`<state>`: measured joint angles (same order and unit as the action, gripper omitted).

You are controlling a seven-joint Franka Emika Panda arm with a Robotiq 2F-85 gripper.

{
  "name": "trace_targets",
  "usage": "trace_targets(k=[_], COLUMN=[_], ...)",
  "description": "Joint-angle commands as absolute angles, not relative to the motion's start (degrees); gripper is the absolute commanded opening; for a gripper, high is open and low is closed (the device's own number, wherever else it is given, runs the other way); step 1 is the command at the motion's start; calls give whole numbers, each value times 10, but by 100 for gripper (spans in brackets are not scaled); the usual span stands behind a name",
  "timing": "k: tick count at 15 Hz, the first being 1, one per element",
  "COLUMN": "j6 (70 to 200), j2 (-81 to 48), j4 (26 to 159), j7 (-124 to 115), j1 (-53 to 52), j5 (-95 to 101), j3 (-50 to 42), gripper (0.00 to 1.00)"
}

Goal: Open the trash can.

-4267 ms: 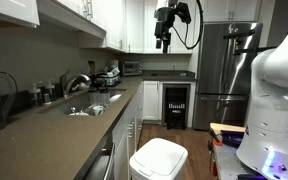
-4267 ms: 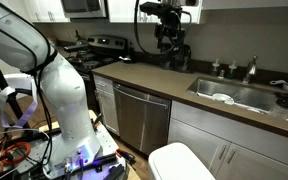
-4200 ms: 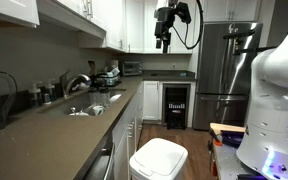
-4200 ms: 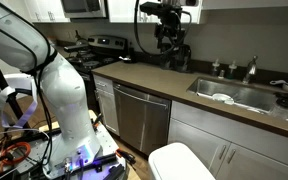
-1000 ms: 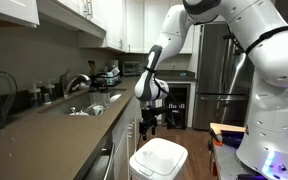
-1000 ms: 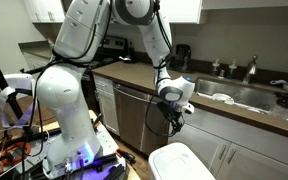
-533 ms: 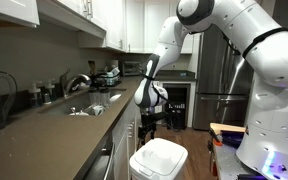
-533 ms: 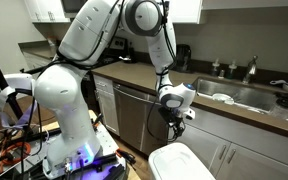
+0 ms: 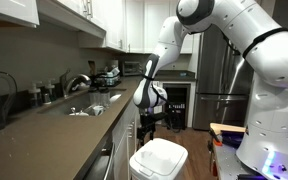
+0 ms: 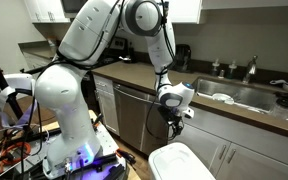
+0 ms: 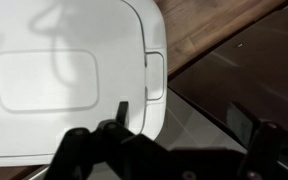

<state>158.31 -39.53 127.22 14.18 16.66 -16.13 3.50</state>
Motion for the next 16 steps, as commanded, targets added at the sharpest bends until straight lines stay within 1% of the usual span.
trace_targets(k=[1,5,7,8,10,12,16], j6=[1597,1622,1637,1619,1628,1629,1673], j2=[-426,-458,-476,-460,-474,-477,-509], j4=[1248,1237,1241,1243,1243,1242,1240], j7=[46,-52,-114,-79,-109,-113,-105], j1=[99,12,-37,-6,-35,-39,-45], j5=[-152,-156,-157,-151,-151,-151,-136], j3=[33,33,16,35,26,22,10], gripper=[100,100,100,100,100,100,100])
